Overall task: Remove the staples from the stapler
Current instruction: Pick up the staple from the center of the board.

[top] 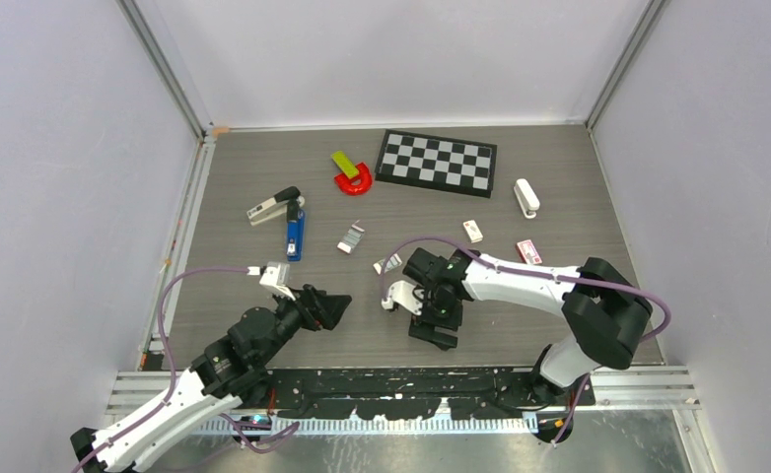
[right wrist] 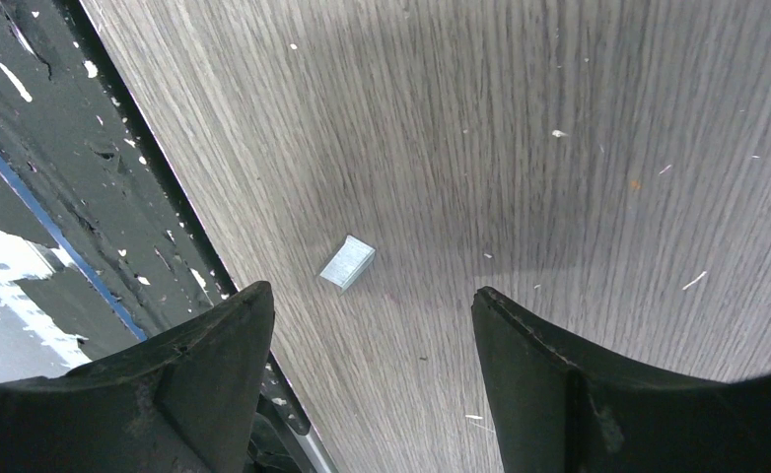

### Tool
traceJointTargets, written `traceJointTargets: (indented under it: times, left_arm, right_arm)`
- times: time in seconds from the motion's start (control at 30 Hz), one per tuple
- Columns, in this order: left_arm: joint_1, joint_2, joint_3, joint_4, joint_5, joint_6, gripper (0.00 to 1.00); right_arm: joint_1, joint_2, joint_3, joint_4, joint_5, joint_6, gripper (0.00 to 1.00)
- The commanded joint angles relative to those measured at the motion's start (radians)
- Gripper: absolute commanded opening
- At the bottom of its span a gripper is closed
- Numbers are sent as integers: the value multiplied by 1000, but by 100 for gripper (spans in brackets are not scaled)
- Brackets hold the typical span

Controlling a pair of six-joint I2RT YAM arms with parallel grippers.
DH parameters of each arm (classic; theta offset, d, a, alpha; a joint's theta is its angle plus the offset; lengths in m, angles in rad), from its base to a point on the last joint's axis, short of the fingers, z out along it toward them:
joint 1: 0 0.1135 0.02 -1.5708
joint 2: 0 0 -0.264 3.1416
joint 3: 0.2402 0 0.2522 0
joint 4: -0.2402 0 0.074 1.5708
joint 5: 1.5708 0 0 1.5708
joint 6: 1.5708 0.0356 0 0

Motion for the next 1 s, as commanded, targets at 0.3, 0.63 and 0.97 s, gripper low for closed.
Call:
traceJointTargets:
  times: [0.3, 0.63, 0.97]
  left_arm:
    - [2, 38, 3, 22, -5, -5, 78]
    - [3, 18, -3, 15, -4, -13, 77]
    - [3, 12, -3, 15, 1, -15, 77]
  right_arm:
    - [90, 55, 20, 12, 96, 25, 72]
    - [105, 97, 24, 11, 126, 34, 60]
    - [106, 114, 26, 23, 225, 32, 52]
